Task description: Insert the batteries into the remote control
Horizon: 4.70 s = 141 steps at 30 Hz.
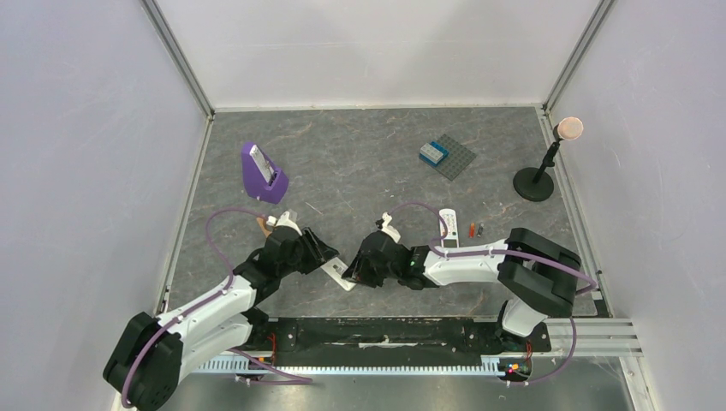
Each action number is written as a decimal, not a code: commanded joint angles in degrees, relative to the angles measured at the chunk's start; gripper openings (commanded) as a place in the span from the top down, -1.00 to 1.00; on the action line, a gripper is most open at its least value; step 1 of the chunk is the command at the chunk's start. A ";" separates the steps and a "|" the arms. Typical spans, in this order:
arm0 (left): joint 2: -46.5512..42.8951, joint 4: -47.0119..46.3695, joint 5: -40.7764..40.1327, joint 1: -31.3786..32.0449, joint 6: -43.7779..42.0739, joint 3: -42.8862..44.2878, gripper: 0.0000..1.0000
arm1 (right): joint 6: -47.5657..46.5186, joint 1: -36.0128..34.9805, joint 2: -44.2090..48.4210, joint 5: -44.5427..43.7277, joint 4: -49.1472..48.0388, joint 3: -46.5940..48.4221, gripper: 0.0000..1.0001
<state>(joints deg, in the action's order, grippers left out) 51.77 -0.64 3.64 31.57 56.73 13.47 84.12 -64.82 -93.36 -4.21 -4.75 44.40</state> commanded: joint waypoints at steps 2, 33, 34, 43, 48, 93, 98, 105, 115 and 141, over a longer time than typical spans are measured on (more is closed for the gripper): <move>-0.45 2.99 -0.65 -0.28 -2.50 -1.25 0.03 | -3.78 0.38 -0.98 -3.92 -6.74 0.16 0.47; -0.28 3.59 -1.07 -0.24 -2.58 -1.17 0.05 | -3.38 0.27 0.33 0.60 1.00 2.44 0.22; -0.29 3.71 -1.08 -0.27 -2.59 -1.08 0.05 | -3.44 0.33 0.05 0.72 0.70 2.44 0.22; -0.44 4.03 -1.09 -0.28 -2.59 -1.17 0.05 | -2.99 0.39 -2.27 0.34 -1.97 2.29 0.23; -0.70 4.42 -1.00 -0.28 -2.68 -1.26 0.05 | -3.76 0.63 -3.66 -0.42 -3.73 2.52 0.30; -11.32 35.77 -21.97 -0.26 -1.28 15.80 0.03 | -52.68 -11.23 3.57 -12.75 1.84 8.85 0.06; -14.96 47.25 -33.66 -0.28 -0.04 23.31 -0.07 | -54.05 -15.32 -2.47 -13.96 3.15 12.36 -0.23; -19.45 54.32 -40.46 -0.27 1.82 27.10 -0.10 | -55.12 -16.76 -9.90 -14.74 4.66 17.06 -0.28; -26.59 57.02 -44.26 -0.28 2.60 25.78 -0.10 | -54.40 -16.75 -15.96 -16.01 9.43 20.64 -0.21; -25.26 44.72 -11.29 -0.28 -9.01 25.88 -0.16 | -77.16 -15.52 9.49 -18.35 -17.67 -4.76 0.55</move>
<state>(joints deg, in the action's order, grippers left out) 24.73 50.74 -22.09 31.27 53.34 38.11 17.28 -80.47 -93.51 -23.88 -8.71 44.53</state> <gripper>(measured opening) 0.573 0.290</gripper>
